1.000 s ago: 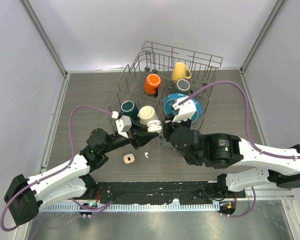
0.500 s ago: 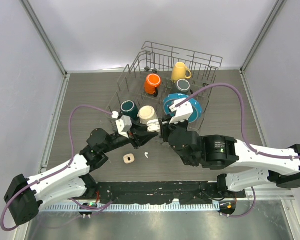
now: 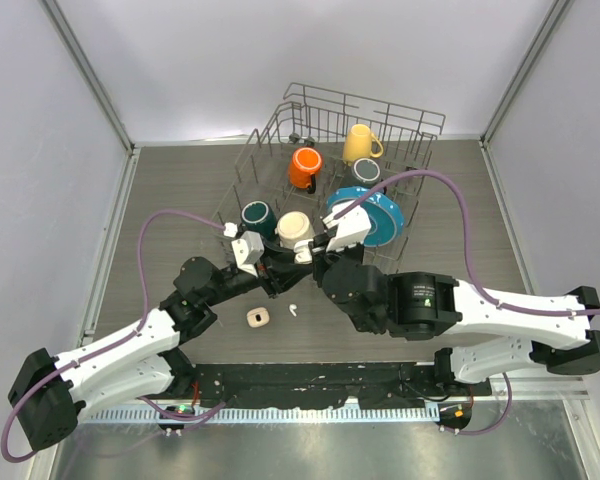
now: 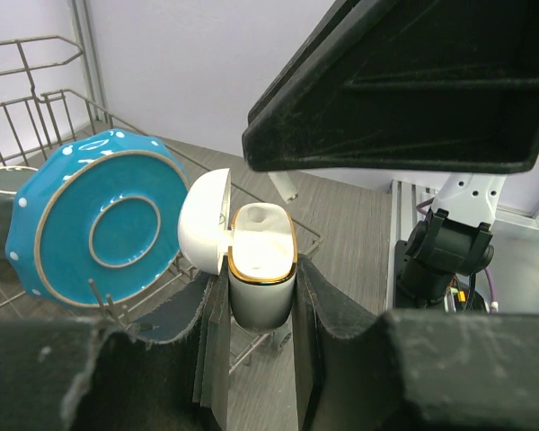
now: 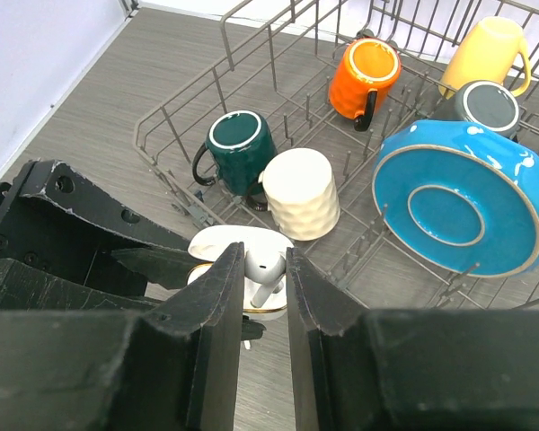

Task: Insert the wireless bluetooth earbuds into the charging case
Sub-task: Place the earbud in the charging case.

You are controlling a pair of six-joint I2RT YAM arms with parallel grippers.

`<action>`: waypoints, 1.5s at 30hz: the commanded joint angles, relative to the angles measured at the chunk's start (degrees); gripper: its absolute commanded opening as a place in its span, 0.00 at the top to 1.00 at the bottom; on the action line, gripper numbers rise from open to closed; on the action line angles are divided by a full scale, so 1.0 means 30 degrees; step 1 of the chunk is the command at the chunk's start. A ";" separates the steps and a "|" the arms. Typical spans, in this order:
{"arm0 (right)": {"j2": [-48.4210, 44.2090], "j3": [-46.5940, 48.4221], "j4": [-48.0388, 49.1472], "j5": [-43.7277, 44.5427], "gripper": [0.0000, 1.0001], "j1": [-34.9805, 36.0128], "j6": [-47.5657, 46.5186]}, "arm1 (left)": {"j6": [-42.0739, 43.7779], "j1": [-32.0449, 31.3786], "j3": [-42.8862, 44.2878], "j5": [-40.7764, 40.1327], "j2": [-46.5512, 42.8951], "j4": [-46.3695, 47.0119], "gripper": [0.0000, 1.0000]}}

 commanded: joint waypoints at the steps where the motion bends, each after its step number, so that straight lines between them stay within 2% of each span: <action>1: 0.0235 0.0228 0.0696 0.0196 0.99 0.0129 0.0200 | -0.0057 -0.0104 0.0947 0.0167 -0.0229 0.0603 1.00; 19: 0.0235 -0.0329 0.0110 0.1017 0.99 0.0070 -0.0444 | -0.0408 -0.0104 0.1444 0.0372 -0.0316 0.0721 1.00; 27: -0.0116 -0.0943 0.1074 0.1311 0.99 0.0070 -0.1674 | -0.0905 -0.0104 0.1533 0.0226 -0.0434 0.0399 1.00; 33: -0.0554 -0.1732 0.2508 0.0463 0.99 0.0099 -0.3487 | -0.1052 -0.0104 0.1679 0.0051 -0.0462 0.0106 1.00; 45: -0.1141 -0.2380 0.2600 -0.2204 0.99 0.0070 -0.3667 | -0.1111 -0.0075 0.1738 -0.0916 -0.0228 0.0398 1.00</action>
